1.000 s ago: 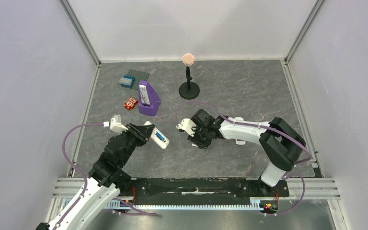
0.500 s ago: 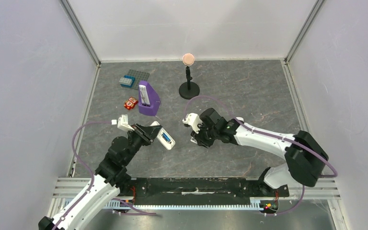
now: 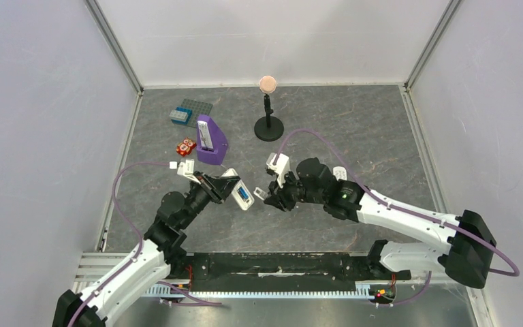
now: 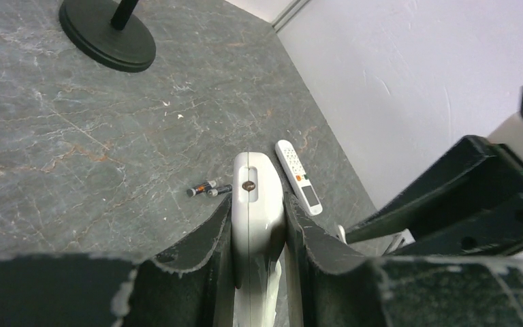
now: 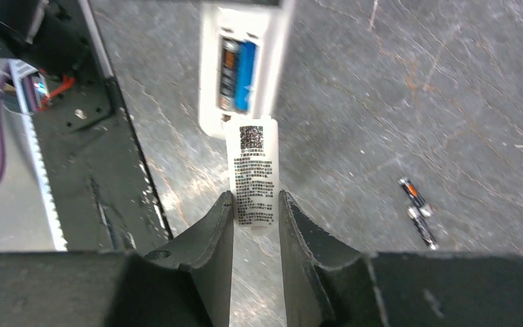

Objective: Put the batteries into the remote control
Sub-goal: Pick up the battery cover at the center of the board, then load the battery cover into the remote control.

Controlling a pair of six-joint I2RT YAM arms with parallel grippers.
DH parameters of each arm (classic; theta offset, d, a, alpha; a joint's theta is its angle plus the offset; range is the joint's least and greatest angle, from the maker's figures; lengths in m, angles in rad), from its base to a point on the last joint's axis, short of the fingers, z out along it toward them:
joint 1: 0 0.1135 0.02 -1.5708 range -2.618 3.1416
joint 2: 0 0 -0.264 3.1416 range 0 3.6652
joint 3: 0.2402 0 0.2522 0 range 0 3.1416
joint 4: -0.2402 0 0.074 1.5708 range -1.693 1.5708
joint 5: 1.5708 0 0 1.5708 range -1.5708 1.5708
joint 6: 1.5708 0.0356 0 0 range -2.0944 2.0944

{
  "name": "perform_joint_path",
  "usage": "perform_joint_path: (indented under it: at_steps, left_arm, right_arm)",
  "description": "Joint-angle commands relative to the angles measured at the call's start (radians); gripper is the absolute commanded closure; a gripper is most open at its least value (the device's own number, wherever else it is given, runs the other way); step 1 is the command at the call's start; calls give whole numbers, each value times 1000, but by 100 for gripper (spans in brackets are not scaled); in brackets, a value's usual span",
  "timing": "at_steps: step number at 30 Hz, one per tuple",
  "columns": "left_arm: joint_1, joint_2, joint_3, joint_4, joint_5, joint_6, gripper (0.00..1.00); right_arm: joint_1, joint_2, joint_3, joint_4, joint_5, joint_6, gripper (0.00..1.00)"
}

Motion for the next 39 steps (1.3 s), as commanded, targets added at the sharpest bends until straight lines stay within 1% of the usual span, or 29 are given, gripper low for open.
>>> perform_joint_path:
  at_steps: [1, 7, 10, 13, 27, 39]
  left_arm:
    - [-1, 64, 69, 159, 61, 135, 98]
    - [-1, 93, 84, 195, 72, 178, 98]
    - [-2, 90, 71, 227, 86, 183, 98]
    - [-2, 79, 66, 224, 81, 178, 98]
    - [-2, 84, 70, 220, 87, 158, 98]
    - [-1, 73, 72, 204, 76, 152, 98]
  right_arm:
    - [64, -25, 10, 164, 109, 114, 75]
    - [119, 17, 50, 189, 261, 210, 74]
    - [130, 35, 58, 198, 300, 253, 74]
    - [138, 49, 64, 203, 333, 277, 74]
    - [189, 118, 120, 200, 350, 271, 73]
    - [192, 161, 153, 166, 377, 274, 73]
